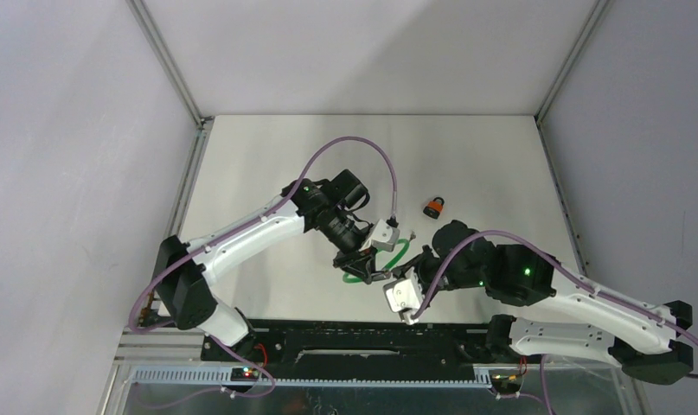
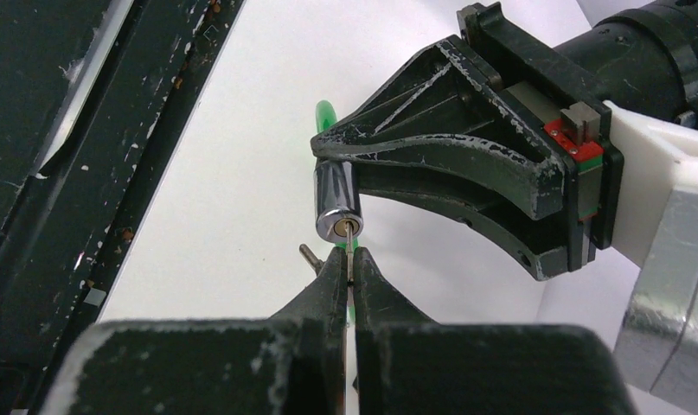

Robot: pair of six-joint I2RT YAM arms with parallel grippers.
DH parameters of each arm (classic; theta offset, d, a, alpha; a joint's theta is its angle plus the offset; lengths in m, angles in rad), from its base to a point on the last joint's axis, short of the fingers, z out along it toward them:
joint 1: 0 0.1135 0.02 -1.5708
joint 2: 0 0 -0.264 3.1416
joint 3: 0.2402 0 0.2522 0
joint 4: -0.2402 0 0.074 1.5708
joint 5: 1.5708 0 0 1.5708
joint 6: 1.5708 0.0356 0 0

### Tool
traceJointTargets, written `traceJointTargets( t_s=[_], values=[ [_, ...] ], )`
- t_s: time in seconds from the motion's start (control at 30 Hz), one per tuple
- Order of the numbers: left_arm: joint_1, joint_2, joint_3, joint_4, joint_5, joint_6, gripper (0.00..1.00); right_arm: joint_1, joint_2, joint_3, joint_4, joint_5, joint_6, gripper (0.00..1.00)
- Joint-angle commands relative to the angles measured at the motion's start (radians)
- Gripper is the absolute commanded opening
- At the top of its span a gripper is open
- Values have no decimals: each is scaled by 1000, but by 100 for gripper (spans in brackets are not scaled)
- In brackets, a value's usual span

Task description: Unlock with the key

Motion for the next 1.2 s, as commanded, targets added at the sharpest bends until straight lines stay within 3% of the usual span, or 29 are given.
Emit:
traceJointTargets(
  t_s=[0.0,0.73,0.93,1.17],
  values=[
    [-6,2,55,8,13,6,0,20,16,20,16,35,-10,0],
    [-4,-30,31,41,76,7,0,15,75,-82,169,52,74,0],
    [-2,-71,-20,110,14,-40,0,-104,53,-83,180,-50,163,0],
    [-1,-131,-95,311,-140,-192,0,-260,56,-83,202,-224,309,0]
  ],
)
